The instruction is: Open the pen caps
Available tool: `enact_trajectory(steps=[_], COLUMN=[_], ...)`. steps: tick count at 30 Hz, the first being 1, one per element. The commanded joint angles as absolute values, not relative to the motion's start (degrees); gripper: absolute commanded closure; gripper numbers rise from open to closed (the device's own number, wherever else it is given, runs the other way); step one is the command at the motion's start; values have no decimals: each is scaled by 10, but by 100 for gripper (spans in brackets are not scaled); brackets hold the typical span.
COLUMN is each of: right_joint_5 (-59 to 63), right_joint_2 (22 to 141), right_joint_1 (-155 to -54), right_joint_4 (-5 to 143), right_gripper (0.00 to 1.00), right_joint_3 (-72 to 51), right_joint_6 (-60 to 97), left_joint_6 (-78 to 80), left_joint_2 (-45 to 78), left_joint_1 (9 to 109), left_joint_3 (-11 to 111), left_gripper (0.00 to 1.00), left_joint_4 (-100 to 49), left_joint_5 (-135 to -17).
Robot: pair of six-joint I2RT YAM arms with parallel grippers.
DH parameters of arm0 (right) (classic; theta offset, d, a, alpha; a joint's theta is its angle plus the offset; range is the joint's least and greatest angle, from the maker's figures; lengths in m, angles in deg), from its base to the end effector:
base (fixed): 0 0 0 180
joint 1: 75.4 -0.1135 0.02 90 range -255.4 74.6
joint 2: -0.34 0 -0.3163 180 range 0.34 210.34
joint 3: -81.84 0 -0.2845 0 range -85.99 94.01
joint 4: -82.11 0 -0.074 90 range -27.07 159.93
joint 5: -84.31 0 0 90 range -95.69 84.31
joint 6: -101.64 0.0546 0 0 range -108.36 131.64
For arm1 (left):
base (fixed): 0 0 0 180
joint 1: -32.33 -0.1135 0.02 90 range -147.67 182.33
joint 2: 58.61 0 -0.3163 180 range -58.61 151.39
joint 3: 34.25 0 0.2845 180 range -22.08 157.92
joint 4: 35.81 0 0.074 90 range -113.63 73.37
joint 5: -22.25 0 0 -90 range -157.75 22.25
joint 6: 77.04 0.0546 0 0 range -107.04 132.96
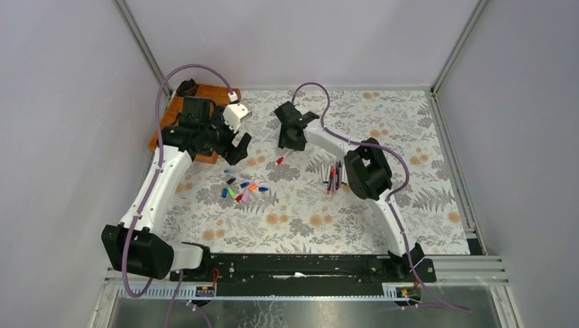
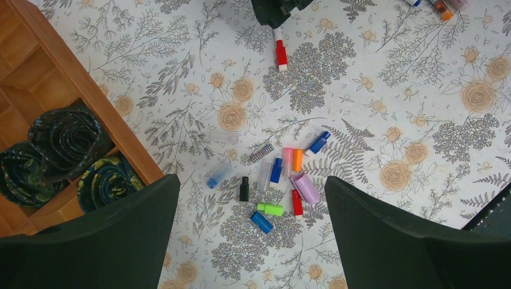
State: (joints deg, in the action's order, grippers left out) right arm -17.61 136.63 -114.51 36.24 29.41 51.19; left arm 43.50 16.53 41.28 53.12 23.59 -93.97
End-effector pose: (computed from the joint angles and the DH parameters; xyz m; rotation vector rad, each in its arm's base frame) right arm 0.4755 0.3721 0.1851 0.0936 2.5189 0.3063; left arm 0.2931 -0.0706 0.3893 0.9772 2.0990 -0.3581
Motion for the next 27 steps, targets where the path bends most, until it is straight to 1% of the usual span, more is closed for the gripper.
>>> enact_trajectory(steps=[1,7,14,20,27], right_joint_5=[-165,-180,-219,-233,-257], right_joint_2=[1393,1410,1408,1434,1455], right_joint_1=[-1159,-1169,-1178,-1178,-1178], right_joint_4=[339,323,305,291,278], right_gripper=[47,50,50,69,87], right_joint_3=[344,355,351,377,395], right_joint_6=[527,518,492,470,446], left_joint_6=[443,441,439,427,402], left_joint_2=[148,147,151,152,160], left_joint_1=[409,409,409,409,409], left_joint_3=[527,532,534,543,548], left_gripper=[2,1,2,2,2], left_joint_4=[217,214,210,210,213], left_joint_5=[-948,-939,-934,-936,-935])
